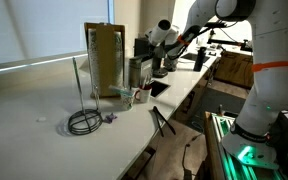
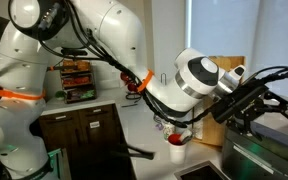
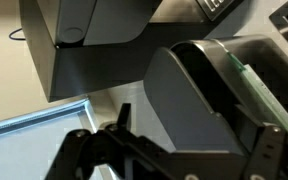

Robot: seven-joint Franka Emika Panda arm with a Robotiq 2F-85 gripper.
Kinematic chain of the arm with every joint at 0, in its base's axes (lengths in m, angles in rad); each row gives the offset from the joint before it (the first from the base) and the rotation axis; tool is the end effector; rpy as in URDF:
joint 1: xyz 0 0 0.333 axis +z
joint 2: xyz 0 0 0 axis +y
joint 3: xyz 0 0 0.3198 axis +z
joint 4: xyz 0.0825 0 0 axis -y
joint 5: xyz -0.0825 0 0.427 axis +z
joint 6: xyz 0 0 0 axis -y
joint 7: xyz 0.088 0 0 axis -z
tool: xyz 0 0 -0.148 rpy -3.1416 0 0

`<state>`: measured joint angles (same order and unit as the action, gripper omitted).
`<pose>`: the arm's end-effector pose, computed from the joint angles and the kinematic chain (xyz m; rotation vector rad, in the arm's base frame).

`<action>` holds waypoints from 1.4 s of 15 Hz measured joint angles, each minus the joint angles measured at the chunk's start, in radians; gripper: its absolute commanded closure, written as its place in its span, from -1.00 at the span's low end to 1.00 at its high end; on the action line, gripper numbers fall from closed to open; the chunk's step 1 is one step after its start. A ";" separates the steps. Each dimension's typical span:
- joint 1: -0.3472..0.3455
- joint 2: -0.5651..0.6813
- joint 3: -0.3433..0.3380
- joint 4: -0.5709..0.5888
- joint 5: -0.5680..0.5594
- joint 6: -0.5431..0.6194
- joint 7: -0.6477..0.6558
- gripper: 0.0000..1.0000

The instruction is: Open the lid of the bin

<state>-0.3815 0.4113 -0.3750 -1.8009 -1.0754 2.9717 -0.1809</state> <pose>0.5908 -0.4510 0.3420 2.1634 0.5771 0.3018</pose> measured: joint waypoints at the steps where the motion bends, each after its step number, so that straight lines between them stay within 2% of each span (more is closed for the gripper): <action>1: 0.000 -0.005 -0.001 0.004 0.000 0.001 0.002 -1.00; 8: -0.002 0.015 0.027 0.077 0.025 0.013 0.002 -1.00; 16: -0.011 0.111 0.101 0.240 0.239 -0.019 -0.101 -1.00; 21: -0.025 0.122 0.094 0.257 0.312 -0.028 -0.112 -1.00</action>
<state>-0.4066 0.5330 -0.2805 -1.5438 -0.7636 2.9434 -0.2927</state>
